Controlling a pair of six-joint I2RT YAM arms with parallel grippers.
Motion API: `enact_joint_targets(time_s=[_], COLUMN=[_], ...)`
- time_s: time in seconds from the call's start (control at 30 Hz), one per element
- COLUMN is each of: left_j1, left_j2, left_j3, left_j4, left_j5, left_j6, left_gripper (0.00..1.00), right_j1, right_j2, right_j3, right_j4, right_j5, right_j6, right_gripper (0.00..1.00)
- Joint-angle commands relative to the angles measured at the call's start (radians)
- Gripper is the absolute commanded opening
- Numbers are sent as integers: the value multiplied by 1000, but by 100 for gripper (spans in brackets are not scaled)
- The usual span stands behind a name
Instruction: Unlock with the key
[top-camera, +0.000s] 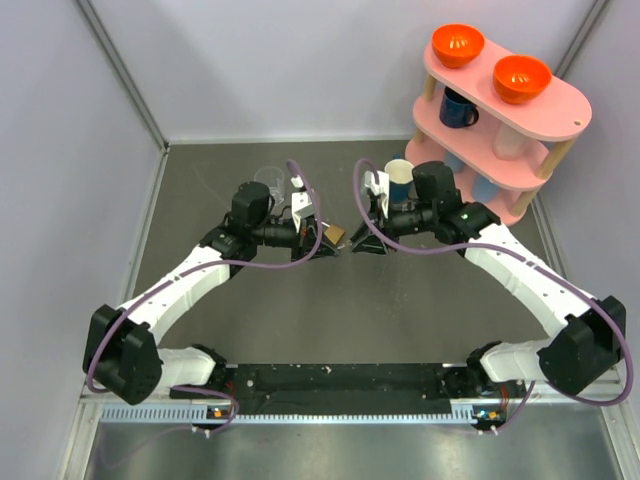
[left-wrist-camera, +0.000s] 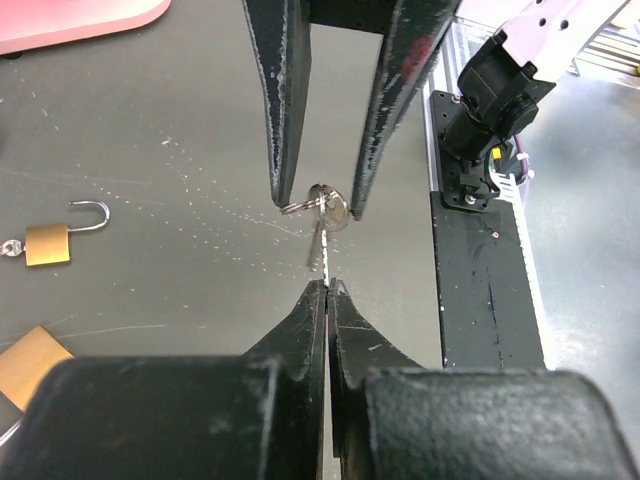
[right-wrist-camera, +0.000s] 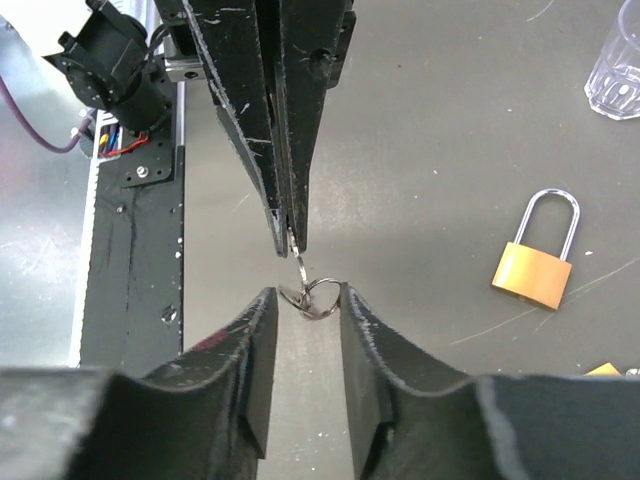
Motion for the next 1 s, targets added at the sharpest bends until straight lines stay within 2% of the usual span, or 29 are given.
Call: enact_joint_targets(time_s=[0.0, 0.3, 0.57, 0.97], left_j1=[-2, -6, -7, -7], left_j2=[-13, 0, 10, 15], left_j3=[35, 32, 32, 37], left_j4=[24, 23, 23, 23], left_j5=[50, 26, -16, -16], left_j6=[15, 15, 18, 15], left_gripper=[0, 0, 0, 0], right_j1=[0, 0, 3, 61], right_j2=[-22, -15, -16, 10], right_j3=[45, 71, 59, 46], right_j4=[4, 27, 84, 106], right_j5=[-4, -8, -18, 88], right_j6=[-28, 32, 104, 95], right_gripper=[35, 42, 43, 42])
